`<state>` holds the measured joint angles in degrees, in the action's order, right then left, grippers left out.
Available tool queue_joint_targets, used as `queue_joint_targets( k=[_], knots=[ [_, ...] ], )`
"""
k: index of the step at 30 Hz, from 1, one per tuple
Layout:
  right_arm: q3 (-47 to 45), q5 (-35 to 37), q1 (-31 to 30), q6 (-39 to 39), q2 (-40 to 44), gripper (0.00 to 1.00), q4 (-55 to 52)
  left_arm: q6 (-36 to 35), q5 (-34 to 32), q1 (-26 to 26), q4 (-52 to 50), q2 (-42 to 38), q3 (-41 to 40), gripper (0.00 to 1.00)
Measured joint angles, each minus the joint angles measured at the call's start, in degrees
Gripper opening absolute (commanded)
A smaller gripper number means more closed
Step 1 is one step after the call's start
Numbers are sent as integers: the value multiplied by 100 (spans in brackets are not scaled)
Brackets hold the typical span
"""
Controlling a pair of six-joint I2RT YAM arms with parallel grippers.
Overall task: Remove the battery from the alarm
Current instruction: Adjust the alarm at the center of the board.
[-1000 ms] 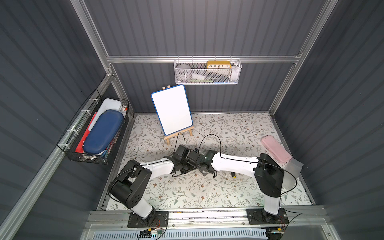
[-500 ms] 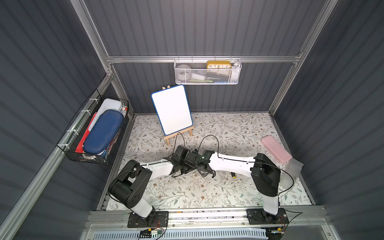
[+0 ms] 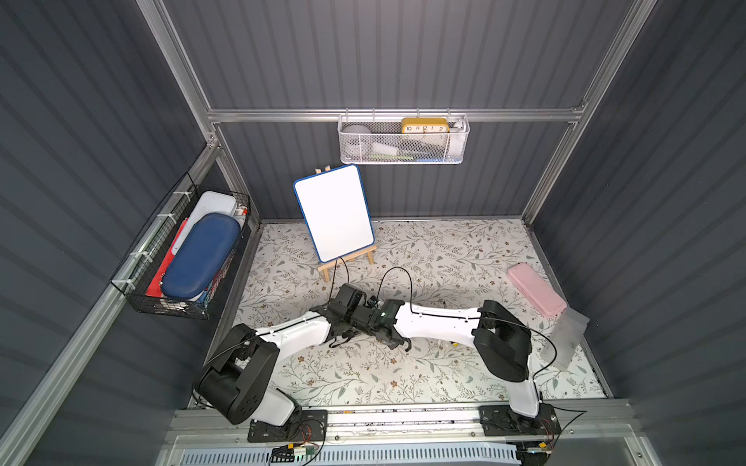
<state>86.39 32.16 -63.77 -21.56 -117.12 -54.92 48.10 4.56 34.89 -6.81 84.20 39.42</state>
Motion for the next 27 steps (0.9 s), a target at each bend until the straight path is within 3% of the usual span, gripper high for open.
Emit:
queue_joint_targets(
  k=[15,23,27],
  knots=[
    [505,-15,-79,116,-356,56,-249,179,-881,-81,-1073,-1123,232,56],
    [297,254,-240,203,-310,55,883,236,-1818,-140,-1987,-1716,457,55],
    [125,407,-269,188,-258,54,1386,238,-1976,-190,-2118,-1801,503,55]
  ],
)
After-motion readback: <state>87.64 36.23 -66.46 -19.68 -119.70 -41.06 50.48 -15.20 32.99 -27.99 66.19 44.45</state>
